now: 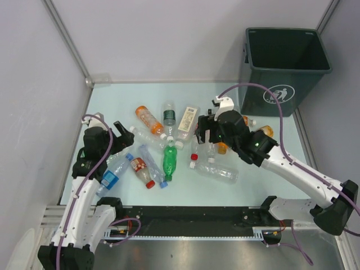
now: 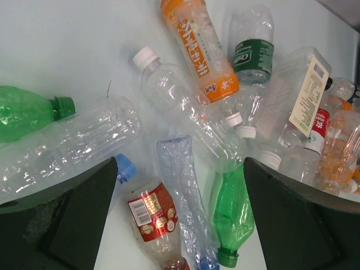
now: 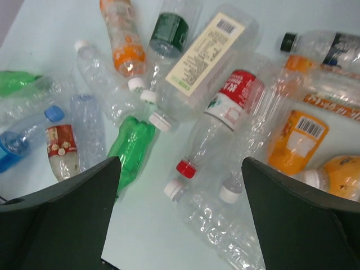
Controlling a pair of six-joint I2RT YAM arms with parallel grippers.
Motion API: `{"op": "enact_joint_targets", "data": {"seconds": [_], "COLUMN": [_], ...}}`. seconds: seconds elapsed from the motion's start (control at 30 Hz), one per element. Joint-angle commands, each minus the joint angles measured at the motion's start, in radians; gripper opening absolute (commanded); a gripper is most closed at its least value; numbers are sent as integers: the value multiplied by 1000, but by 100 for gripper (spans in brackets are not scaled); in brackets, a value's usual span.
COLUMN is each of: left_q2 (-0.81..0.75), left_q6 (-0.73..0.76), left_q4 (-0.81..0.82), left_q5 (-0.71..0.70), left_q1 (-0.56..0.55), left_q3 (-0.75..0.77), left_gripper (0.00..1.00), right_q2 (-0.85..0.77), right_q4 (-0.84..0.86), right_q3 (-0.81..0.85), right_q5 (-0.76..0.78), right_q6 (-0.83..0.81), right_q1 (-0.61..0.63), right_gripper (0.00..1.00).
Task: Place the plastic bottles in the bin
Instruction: Pick up the plastic bottle at the center of the board.
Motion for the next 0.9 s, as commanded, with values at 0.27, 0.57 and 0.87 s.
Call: {"op": "enact_joint_targets", "data": {"seconds": [0.27,0.57,0.87], "left_q2": [-12,71,137], "left_q6": [-130,-183,-344], "left_q4": [-79,-140,-113], "left_q5": [15,-96,-221], "left_q1": [4,-111,-223], "left_q3": [-117,-108,-185], "left_gripper": [93,88,83], "right_q2": [45,44,53], "right_q4": [87,122,138], "right_q3": [-142,-194,-220], "right_q5": [81,62,67], "right_q6": [140,169,189], "right_q1": [102,102,100], "right_gripper": [92,92,91]}}
